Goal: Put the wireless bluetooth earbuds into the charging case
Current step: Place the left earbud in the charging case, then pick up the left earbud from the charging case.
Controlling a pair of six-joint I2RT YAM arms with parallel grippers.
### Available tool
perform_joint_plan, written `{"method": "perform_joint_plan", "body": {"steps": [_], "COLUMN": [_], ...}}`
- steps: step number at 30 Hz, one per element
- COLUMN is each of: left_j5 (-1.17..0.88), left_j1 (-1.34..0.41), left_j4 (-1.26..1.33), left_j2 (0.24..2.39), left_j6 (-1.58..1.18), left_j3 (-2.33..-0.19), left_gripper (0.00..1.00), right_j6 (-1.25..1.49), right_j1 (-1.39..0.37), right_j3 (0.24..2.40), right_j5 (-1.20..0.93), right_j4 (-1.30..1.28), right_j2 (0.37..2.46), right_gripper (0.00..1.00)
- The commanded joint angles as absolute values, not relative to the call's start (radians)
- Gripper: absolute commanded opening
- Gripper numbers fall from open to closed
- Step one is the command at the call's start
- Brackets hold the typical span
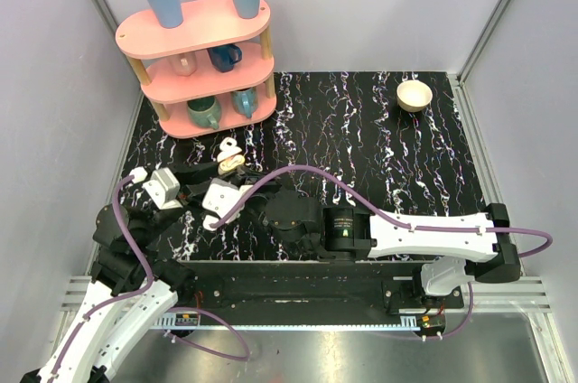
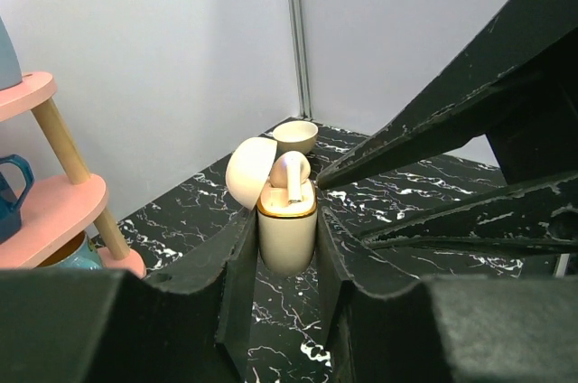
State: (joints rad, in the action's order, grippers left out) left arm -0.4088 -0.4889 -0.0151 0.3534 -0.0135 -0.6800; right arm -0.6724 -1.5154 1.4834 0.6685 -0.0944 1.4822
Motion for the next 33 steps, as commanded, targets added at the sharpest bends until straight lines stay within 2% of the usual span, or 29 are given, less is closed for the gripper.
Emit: {"method": "perform_joint_plan", "body": {"steps": [1, 9, 14, 17, 21, 29, 33], "left_j5": [-0.405, -0.388, -0.396, -0.393, -0.385, -0.391, -0.390], "left_j1": [-0.485, -0.483, -0.485, -0.483, -0.485, -0.485, -0.485], "left_j4": [0.054, 0.061, 0.072, 0.072, 0.074, 0.094, 0.094], "left_j2": [0.354, 0.353, 0.362, 0.359, 0.354, 0.357, 0.357], "left_j6": [-0.029, -0.028, -0.035, -0.034, -0.031, -0.043, -0.044], "left_j3": [-0.690, -0.684, -0.681, -0.683, -0.683, -0.681, -0.681], "left_gripper": [0.00, 0.00, 0.00, 0.00, 0.00, 0.00, 0.00], "right_j6": [-0.663, -0.595, -0.435, -0.185, 0.130, 0.347, 0.379], "right_j1": [-1.508, -1.505, -1.479, -1.370, -1.211, -1.186, -1.175], "right_j3": [1.509, 1.456, 1.466, 1.508, 1.511, 1.467, 1.427], "right_j5": [0.687, 0.697, 0.677, 0.514, 0.136, 0.026, 0.080], "right_j4": [-0.035, 0.035, -0.029, -0.162, -0.213, -0.131, -0.062], "right_j2": [1.451, 1.352, 1.283, 1.238, 1.206, 1.256, 1.253], "right_gripper": [0.39, 0.50, 0.52, 0.51, 0.50, 0.53, 0.54]}}
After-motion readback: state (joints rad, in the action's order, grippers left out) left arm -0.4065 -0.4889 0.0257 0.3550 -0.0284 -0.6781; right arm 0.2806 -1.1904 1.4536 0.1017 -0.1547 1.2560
